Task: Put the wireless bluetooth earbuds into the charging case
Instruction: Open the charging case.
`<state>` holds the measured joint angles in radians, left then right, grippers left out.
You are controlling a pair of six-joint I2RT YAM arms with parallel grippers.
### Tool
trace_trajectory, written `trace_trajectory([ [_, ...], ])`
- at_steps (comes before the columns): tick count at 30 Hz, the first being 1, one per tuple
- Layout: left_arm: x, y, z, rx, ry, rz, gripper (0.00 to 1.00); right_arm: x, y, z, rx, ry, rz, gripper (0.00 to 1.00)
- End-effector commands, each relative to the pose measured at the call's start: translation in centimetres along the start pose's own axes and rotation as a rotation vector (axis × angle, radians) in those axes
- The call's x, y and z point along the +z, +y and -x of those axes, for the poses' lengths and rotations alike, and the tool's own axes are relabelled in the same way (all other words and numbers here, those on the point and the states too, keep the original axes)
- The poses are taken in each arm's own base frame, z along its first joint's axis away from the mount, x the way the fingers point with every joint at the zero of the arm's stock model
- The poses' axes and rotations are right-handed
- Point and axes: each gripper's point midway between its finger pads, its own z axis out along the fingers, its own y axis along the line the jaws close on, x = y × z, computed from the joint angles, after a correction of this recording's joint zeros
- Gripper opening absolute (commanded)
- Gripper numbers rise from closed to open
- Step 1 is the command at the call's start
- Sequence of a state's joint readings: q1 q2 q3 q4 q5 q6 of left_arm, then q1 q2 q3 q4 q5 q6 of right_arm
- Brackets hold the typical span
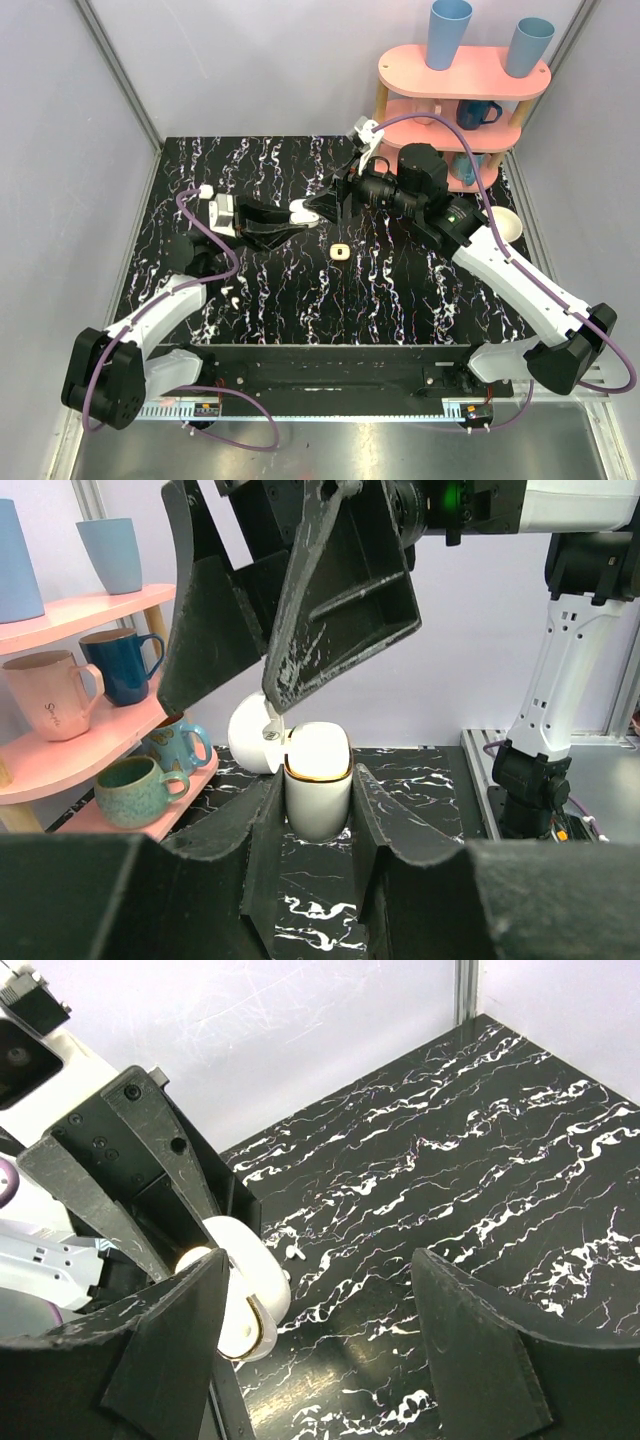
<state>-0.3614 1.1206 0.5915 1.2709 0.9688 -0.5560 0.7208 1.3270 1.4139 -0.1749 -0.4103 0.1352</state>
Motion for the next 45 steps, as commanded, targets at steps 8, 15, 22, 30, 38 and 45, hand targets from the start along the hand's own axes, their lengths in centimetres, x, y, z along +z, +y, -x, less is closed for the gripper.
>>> trace_trajectory([
  [8, 0.1, -3.2, 3.2, 0.272, -0.095, -0.128, 0.00, -2.8, -1.0, 8.4, -0.087, -0.269, -0.133, 0.83],
  [15, -0.3, -1.8, 4.0, 0.287, -0.113, -0.058, 0.00, -2.3, 1.2, 5.1, -0.118, -0.121, 0.052, 0.80],
  [22, -0.3, -0.4, 4.6, 0.292, -0.119, -0.016, 0.00, -2.5, 4.1, 2.7, -0.070, -0.030, 0.215, 0.77],
  [30, -0.2, -0.1, 4.9, 0.284, -0.137, -0.001, 0.00, -1.0, 3.7, 0.7, -0.059, 0.060, 0.223, 0.76],
  [38, -0.2, -0.2, 5.1, 0.282, -0.148, 0.001, 0.00, -0.5, 4.2, 0.0, -0.082, 0.093, 0.233, 0.76],
  [45, -0.2, -1.1, 5.0, 0.291, -0.136, -0.037, 0.00, 0.3, 2.5, -0.1, -0.089, 0.081, 0.143, 0.76],
])
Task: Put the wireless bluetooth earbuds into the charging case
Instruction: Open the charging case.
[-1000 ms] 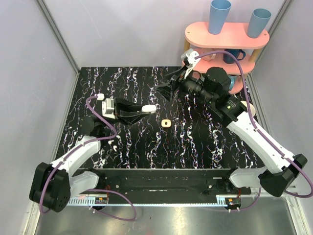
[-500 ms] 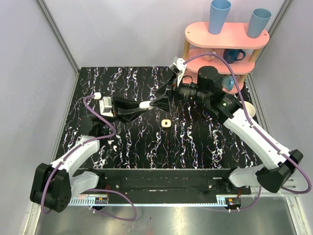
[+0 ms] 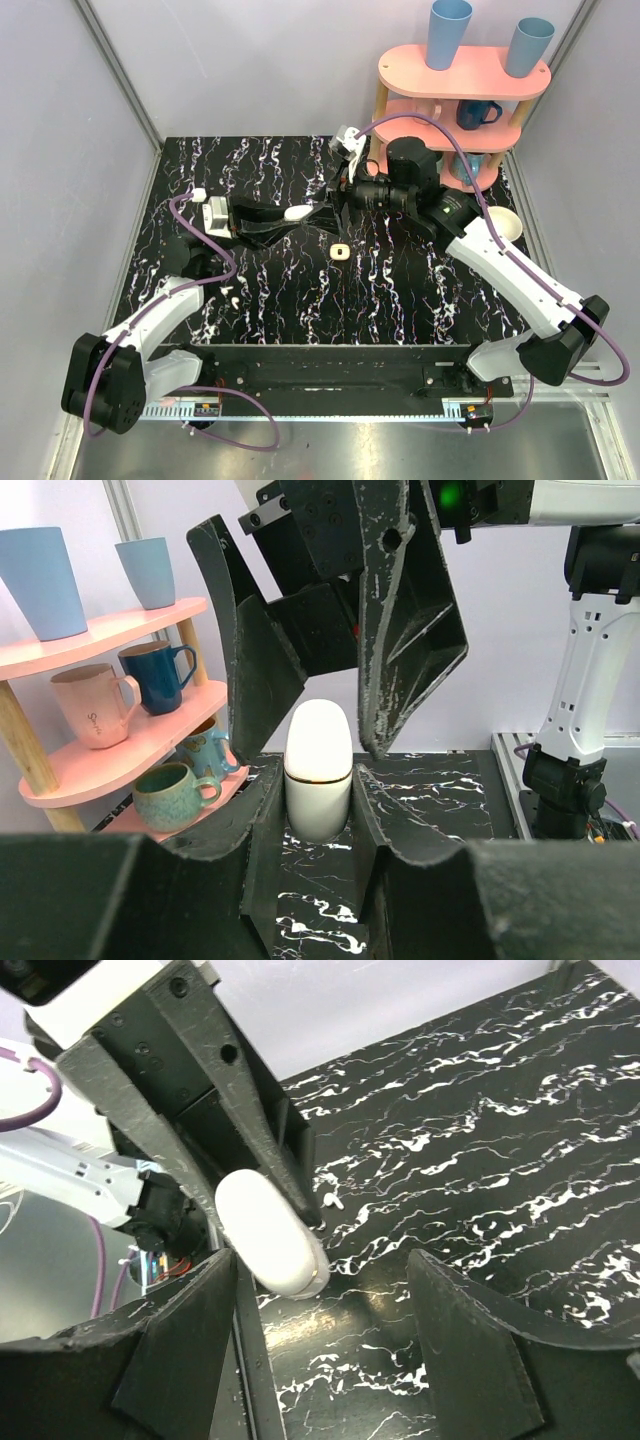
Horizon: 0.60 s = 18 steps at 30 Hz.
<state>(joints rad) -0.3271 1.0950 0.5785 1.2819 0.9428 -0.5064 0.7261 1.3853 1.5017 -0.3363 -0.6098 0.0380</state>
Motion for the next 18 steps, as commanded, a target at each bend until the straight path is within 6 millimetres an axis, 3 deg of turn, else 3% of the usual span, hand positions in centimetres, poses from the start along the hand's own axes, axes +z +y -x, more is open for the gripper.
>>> trace_trajectory([
  [1, 0.5, -1.9, 4.4, 0.210, -0.127, -0.087, 0.00, -0.1, -0.6, 2.4, -0.058, -0.062, -0.061, 0.77],
  [18, 0.3, -3.9, 3.8, 0.205, -0.087, -0.173, 0.00, -0.5, -1.9, 5.4, -0.101, -0.157, -0.143, 0.78],
])
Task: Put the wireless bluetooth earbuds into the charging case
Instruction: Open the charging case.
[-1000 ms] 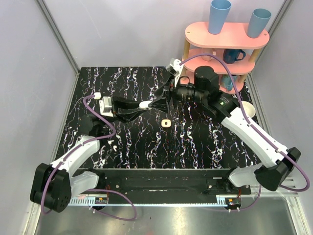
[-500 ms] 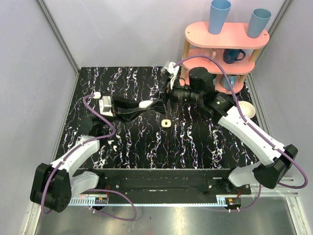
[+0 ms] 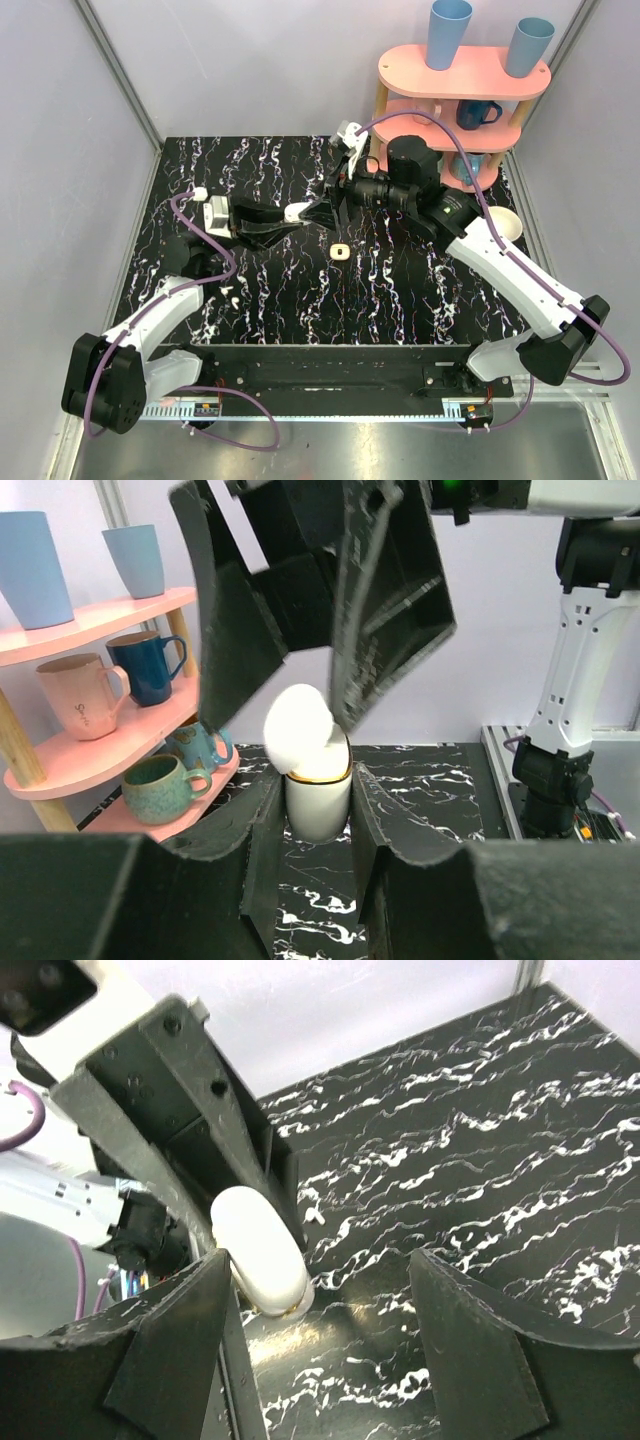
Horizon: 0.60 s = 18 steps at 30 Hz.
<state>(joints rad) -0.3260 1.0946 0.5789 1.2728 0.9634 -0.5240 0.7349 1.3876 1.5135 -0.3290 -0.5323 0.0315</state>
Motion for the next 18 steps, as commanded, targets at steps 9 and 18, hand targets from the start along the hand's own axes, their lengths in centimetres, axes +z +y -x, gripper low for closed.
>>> trace_trajectory([
  [9, 0.3, -3.9, 4.1, 0.238, -0.100, -0.159, 0.00, -0.4, -1.4, 5.2, -0.087, -0.150, -0.083, 0.78],
  [18, 0.2, -2.7, 3.6, 0.216, -0.104, -0.094, 0.00, -1.7, 0.7, 6.4, -0.123, -0.185, -0.016, 0.80],
])
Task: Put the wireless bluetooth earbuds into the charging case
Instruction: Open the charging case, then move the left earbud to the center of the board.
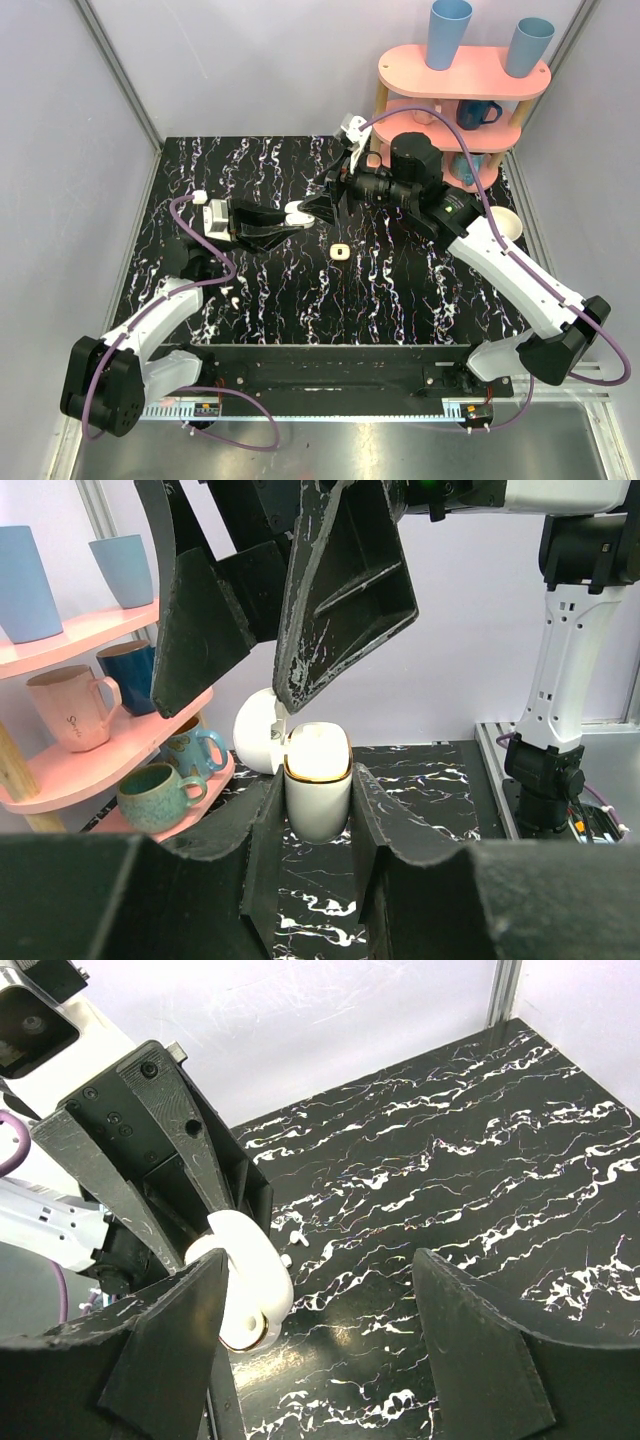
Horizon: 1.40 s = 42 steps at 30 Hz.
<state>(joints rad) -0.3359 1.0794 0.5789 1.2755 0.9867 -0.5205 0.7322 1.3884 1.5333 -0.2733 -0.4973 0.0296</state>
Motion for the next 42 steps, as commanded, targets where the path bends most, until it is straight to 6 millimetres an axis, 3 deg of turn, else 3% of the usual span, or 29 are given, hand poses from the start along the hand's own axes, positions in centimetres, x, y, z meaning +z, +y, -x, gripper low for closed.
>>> trace_trajectory([
  [1, 0.2, -1.6, 3.4, 0.202, -0.104, -0.053, 0.00, -1.5, 1.2, 4.5, -0.087, -0.123, 0.023, 0.80],
  [13, 0.2, -1.1, 3.2, 0.183, -0.104, -0.031, 0.00, -1.6, 1.2, 4.3, -0.087, -0.123, 0.021, 0.81],
  [17, 0.2, -0.9, 3.1, 0.180, -0.102, -0.021, 0.00, -2.0, 1.0, 5.1, -0.103, -0.154, -0.008, 0.81],
  [19, 0.1, -0.8, 3.0, 0.181, -0.099, -0.017, 0.00, -2.2, 0.2, 5.5, -0.094, -0.176, -0.056, 0.82],
  [23, -0.1, -0.5, 2.9, 0.180, -0.098, -0.001, 0.00, -3.9, -3.7, 7.0, -0.065, -0.256, -0.297, 0.84],
  [24, -0.2, -0.4, 2.7, 0.171, -0.092, 0.007, 0.00, -4.4, -4.1, 7.8, -0.069, -0.296, -0.320, 0.85],
  [28, -0.3, -0.2, 2.7, 0.175, -0.090, 0.018, 0.00, -5.0, -5.2, 8.1, -0.010, -0.313, -0.358, 0.85],
  [30, -0.5, 0.0, 2.7, 0.174, -0.093, 0.035, 0.00, -4.9, -7.2, 7.0, 0.045, -0.289, -0.445, 0.86],
  [33, -1.3, 1.2, 3.3, 0.192, -0.092, 0.099, 0.00, -4.6, -11.0, 3.7, 0.174, -0.243, -0.551, 0.87],
  [36, -2.4, 2.7, 3.3, 0.210, -0.060, 0.173, 0.00, -2.8, -13.1, -1.4, 0.397, -0.173, -0.544, 0.84],
  [37, -2.8, 3.0, 3.8, 0.224, -0.064, 0.200, 0.00, -1.4, -13.8, -4.1, 0.477, -0.128, -0.540, 0.81],
  [39, -3.9, 3.9, 3.6, 0.242, -0.046, 0.258, 0.00, 0.7, -13.0, -6.3, 0.564, -0.078, -0.446, 0.79],
  [40, -4.2, 4.0, 4.2, 0.274, -0.049, 0.278, 0.00, 2.5, -12.6, -8.6, 0.607, -0.013, -0.379, 0.77],
  [41, -4.7, 4.5, 4.0, 0.268, -0.036, 0.312, 0.00, 3.5, -12.5, -9.7, 0.634, 0.007, -0.351, 0.69],
  [42, -5.3, 4.6, 4.6, 0.297, -0.036, 0.342, 0.00, 4.5, -12.3, -10.4, 0.651, 0.016, -0.325, 0.69],
])
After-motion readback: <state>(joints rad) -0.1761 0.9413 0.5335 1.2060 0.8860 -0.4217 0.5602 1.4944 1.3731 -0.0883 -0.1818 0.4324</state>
